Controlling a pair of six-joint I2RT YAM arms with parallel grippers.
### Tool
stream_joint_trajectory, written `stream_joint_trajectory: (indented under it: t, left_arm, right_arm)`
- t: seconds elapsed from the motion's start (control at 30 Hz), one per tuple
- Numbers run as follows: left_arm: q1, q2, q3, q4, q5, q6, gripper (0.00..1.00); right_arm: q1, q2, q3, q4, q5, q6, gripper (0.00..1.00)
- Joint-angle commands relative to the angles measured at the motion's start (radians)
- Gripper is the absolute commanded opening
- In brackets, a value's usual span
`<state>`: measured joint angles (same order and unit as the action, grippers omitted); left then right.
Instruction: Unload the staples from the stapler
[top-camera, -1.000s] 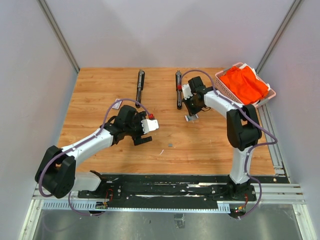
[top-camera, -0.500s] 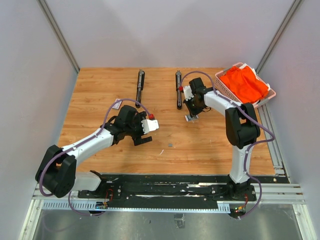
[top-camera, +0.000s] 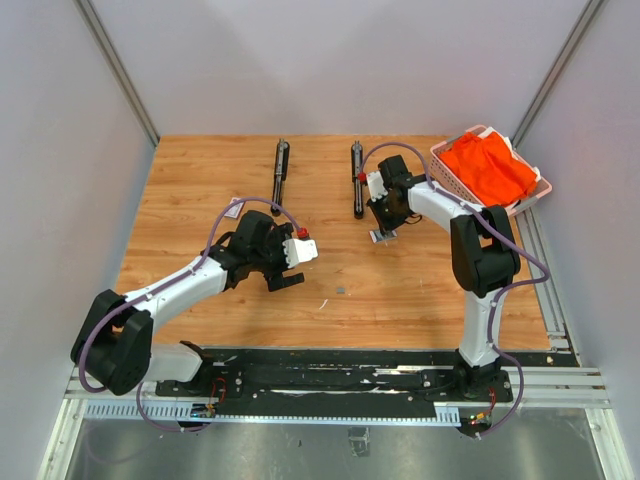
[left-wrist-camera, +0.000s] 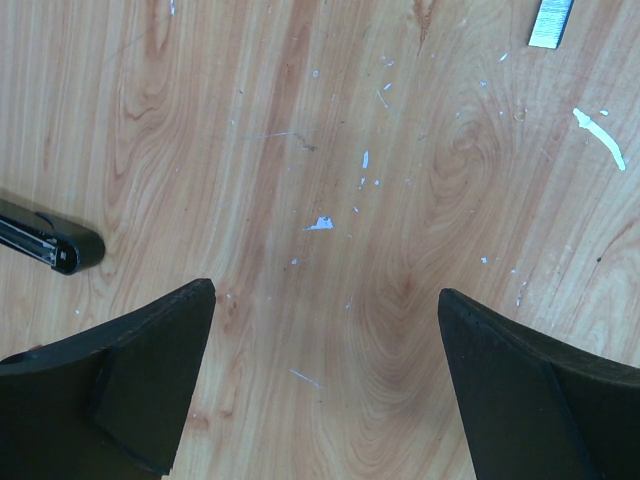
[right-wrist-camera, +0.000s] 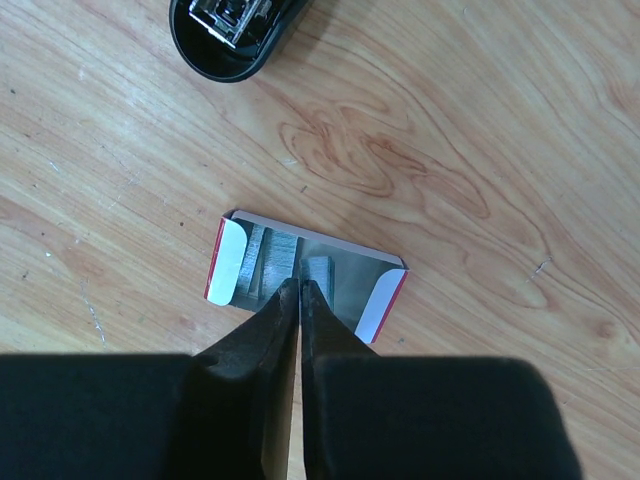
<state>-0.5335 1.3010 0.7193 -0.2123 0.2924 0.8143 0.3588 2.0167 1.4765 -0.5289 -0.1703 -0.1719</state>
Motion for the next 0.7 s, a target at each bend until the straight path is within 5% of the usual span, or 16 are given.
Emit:
stream_joint_trajectory:
  t: [0.0,0.67]
  left_arm:
    - [-0.002,0.013,0.0,0.007,0.013,0.003,0.98]
    - [-0.002,0.015,0.001,0.001,0.013,0.005,0.98]
  right_arm:
    - [-0.011,0.011,0.027,-0.006,0.015,0.015,0.07]
    - [-0.011,0.008,0.028,-0.008,0.007,0.03,0.16]
